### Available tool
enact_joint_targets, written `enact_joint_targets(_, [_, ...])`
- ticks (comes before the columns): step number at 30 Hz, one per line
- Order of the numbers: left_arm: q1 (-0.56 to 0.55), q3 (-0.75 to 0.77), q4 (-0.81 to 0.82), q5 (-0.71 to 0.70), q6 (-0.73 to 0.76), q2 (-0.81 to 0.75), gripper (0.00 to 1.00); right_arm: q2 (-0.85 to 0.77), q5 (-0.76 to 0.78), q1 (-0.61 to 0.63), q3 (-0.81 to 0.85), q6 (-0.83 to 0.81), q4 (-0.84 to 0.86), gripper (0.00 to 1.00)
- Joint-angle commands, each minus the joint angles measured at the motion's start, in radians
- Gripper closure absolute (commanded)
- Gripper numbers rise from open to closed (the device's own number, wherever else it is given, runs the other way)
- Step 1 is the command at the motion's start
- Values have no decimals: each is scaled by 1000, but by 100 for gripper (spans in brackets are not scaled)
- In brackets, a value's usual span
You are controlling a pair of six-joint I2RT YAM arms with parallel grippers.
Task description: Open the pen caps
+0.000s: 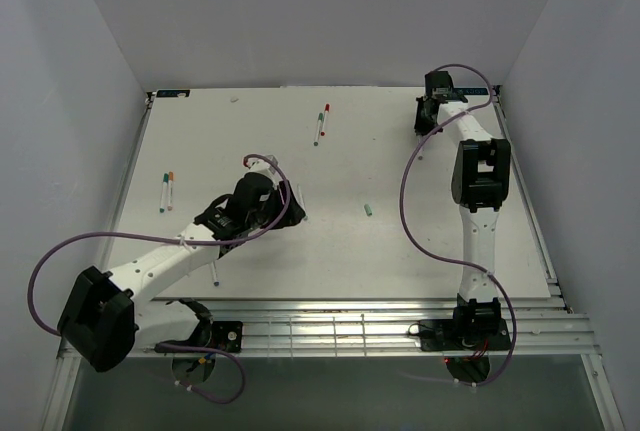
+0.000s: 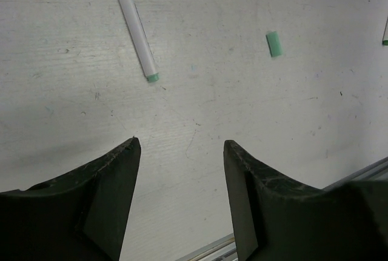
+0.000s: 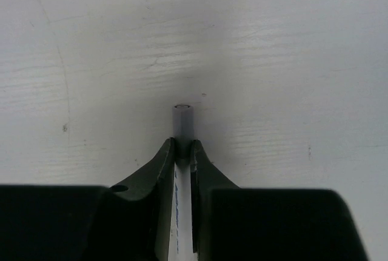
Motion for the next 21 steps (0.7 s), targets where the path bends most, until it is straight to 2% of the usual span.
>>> enact_joint_targets(1, [6,49,9,55,3,51,32,31,-27,-6,48,23,-31,89])
enact_joint_targets(2, [4,62,-5,57,0,67,28,27,-36,-4,47,29,-34,92])
enact_joint_targets(6, [4,82,41,169,-1,96,26,-59,-137,-1,-39,75,28,92])
enact_joint_targets(10, [4,47,145,238,-1,66,23,-218,-283,0,-227,164,142,92])
enact_joint_targets(11, [6,33,188,255,-4,50,22,-308,-326,0,-357,222,186,92])
enact_joint_targets(12, [6,28,208,276,-6,47,21,-355,-401,6,-429,255,230,92])
enact_joint_targets(13, [6,30,219,313,-11,44,20,-405,-436,11,-500,284,336,92])
enact_joint_targets(14, [6,31,228,334,-15,44,20,-499,-463,19,-566,340,378,92])
enact_joint_targets(15, [7,36,263,367,-20,49,19,-541,-505,38,-688,365,418,92])
enact_joint_targets(16, [7,37,272,396,-26,50,19,-585,-535,49,-742,388,492,92])
enact_joint_targets(21, [7,-34,415,511,-84,26,18,-847,-593,158,-1049,543,662,92])
